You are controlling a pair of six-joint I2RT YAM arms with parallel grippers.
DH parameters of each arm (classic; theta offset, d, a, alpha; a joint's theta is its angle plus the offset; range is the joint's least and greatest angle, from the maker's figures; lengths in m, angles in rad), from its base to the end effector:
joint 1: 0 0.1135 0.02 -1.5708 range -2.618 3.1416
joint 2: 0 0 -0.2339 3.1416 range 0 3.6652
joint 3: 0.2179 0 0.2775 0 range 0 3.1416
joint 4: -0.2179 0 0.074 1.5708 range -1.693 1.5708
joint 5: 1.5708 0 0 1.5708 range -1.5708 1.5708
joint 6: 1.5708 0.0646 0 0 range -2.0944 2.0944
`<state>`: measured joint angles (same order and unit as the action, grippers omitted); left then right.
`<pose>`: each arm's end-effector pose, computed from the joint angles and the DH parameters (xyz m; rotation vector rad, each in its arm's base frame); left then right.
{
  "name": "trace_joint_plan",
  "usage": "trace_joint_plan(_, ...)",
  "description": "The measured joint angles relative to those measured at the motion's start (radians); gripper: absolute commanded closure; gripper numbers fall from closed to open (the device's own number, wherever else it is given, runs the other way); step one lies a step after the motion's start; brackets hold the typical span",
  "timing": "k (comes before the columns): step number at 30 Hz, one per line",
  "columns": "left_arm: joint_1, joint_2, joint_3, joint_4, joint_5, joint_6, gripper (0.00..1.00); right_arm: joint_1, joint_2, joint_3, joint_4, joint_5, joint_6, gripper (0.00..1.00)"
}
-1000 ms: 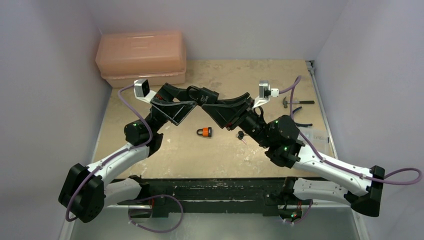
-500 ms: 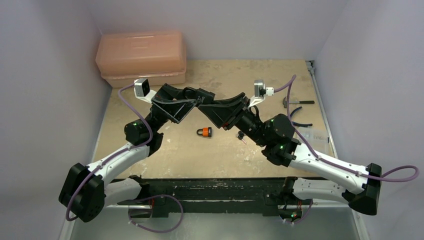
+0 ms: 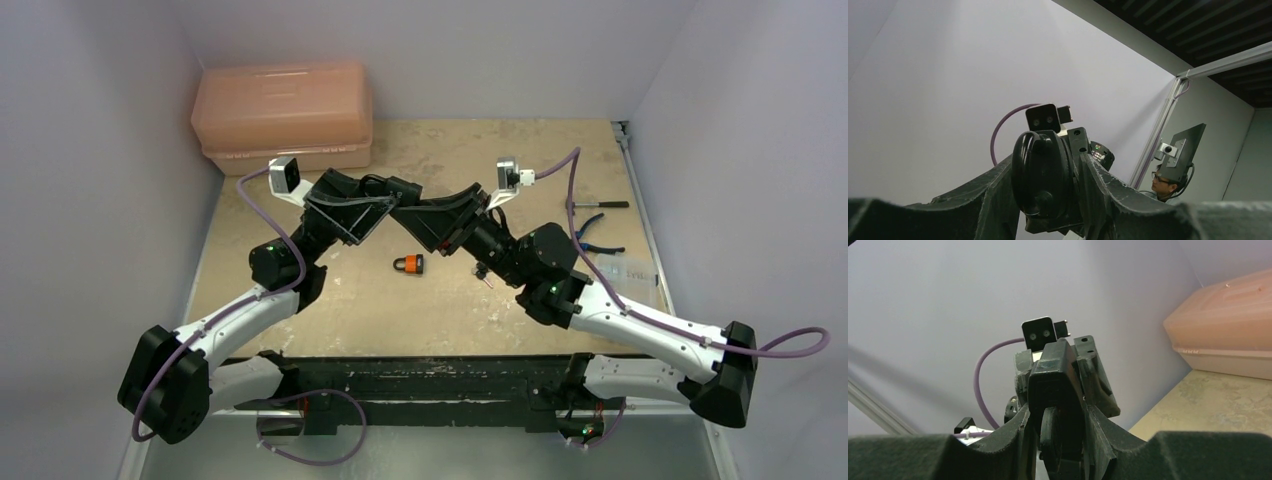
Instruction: Unlock with the key
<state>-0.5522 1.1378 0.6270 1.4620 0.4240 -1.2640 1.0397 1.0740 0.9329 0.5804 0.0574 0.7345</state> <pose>0.2114 -0.1615 0.3539 0.2012 0.8364 -1.8526 0.1605 0.2659 0.3993 -0.1364 1.2650 1.5287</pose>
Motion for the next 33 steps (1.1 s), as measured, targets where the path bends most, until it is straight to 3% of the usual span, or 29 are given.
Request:
trace_joint_plan(5,0.0,0.003,0.0,0.005,-0.003,-0.007,0.98,-0.009,0.002,-0.002,0.016,-0.018,0.014,1.0)
trace_joint_plan(9,0.0,0.003,0.0,0.005,-0.006,-0.01,1.0,-0.014,0.002,-0.004,0.02,-0.027,0.018,1.0)
trace_joint_plan(10,0.0,0.003,-0.001,0.005,-0.006,-0.01,1.0,-0.014,0.002,-0.005,0.021,-0.027,0.018,0.95)
trace_joint_plan(14,0.0,0.004,-0.006,0.005,-0.009,-0.01,1.0,-0.016,0.0,-0.007,0.016,-0.027,0.018,0.25)
trace_joint_plan(16,-0.001,0.004,-0.019,0.005,-0.008,-0.008,1.0,-0.021,-0.008,-0.01,0.012,-0.024,0.026,0.17)
trace_joint_plan(26,-0.005,0.034,-0.056,-0.002,-0.009,-0.007,1.0,-0.066,-0.189,-0.065,-0.078,-0.014,-0.003,0.13)
trace_joint_plan(33,-0.005,0.068,-0.056,-0.004,0.003,-0.008,1.0,-0.071,-0.309,-0.094,-0.241,0.011,-0.076,0.3)
